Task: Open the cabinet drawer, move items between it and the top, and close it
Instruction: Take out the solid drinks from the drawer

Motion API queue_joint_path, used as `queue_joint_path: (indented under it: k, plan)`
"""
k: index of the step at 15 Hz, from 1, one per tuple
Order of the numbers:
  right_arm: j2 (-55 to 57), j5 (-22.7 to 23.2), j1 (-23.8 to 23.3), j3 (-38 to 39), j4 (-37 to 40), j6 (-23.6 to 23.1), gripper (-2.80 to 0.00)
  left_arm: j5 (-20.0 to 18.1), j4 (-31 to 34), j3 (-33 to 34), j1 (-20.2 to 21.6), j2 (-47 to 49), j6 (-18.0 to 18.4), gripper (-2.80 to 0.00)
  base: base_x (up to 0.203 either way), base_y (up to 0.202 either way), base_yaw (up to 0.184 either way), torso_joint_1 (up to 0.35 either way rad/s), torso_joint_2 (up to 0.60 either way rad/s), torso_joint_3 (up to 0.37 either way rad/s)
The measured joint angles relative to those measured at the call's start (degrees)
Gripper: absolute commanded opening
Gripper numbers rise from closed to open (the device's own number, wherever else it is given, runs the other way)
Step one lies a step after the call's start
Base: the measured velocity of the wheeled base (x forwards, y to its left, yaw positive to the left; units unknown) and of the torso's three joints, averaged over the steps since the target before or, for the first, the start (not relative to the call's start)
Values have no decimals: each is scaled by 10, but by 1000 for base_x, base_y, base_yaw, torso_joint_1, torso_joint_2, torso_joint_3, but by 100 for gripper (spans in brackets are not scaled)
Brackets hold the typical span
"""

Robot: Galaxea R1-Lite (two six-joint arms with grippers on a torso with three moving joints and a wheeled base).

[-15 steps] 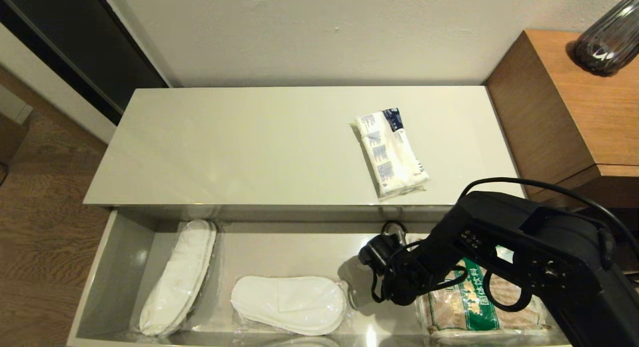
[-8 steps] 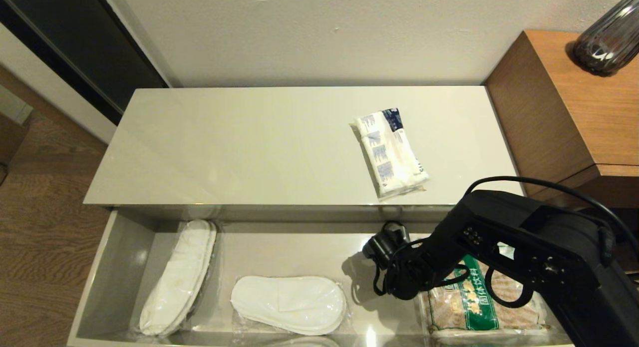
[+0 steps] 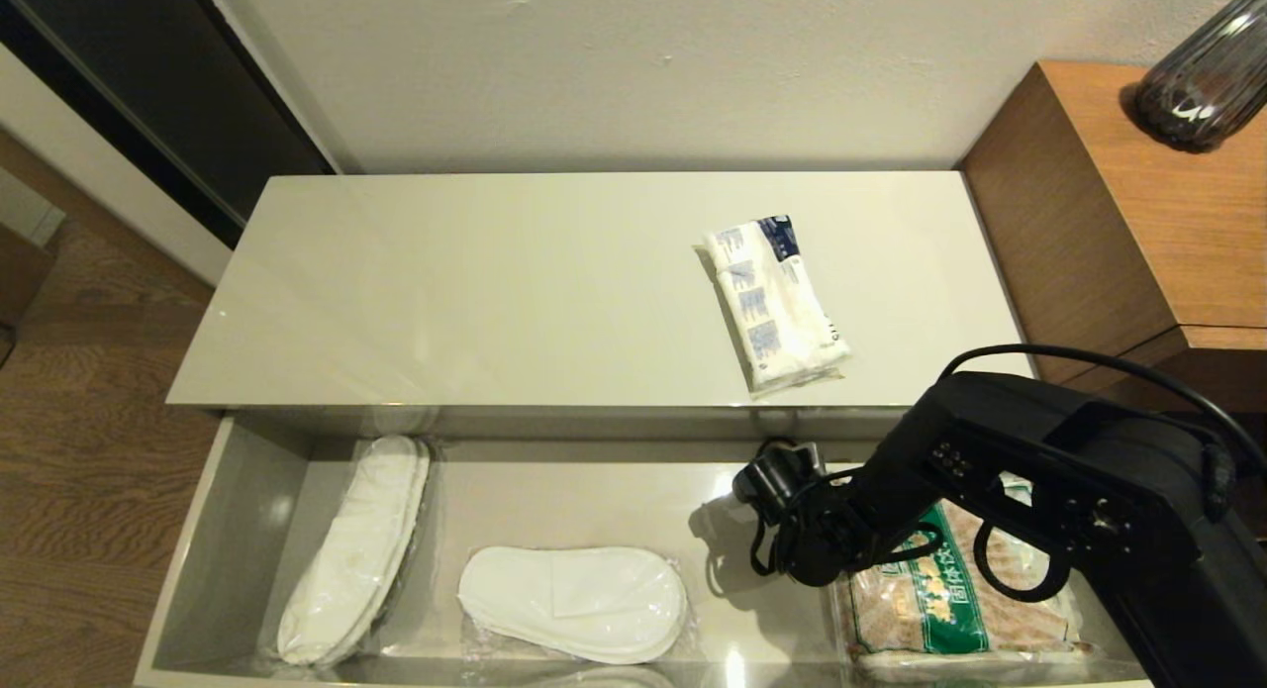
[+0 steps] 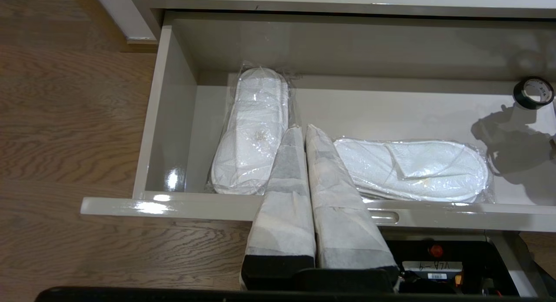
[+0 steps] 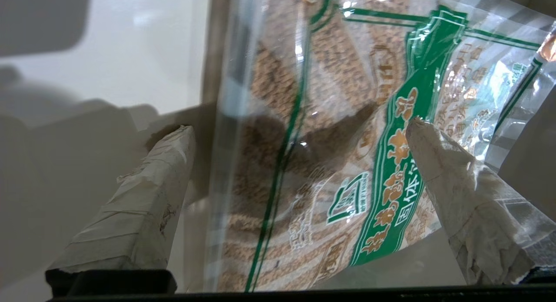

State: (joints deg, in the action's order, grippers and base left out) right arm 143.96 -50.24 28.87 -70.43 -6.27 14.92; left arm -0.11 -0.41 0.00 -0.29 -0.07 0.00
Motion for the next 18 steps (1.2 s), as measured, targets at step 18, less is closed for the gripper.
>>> queue_joint_path:
  k: [18]
  plan:
    - [-14,10,-56,52,-48,1,0,0,0,0,0,0,0,-280,0,0,0,0,0,0]
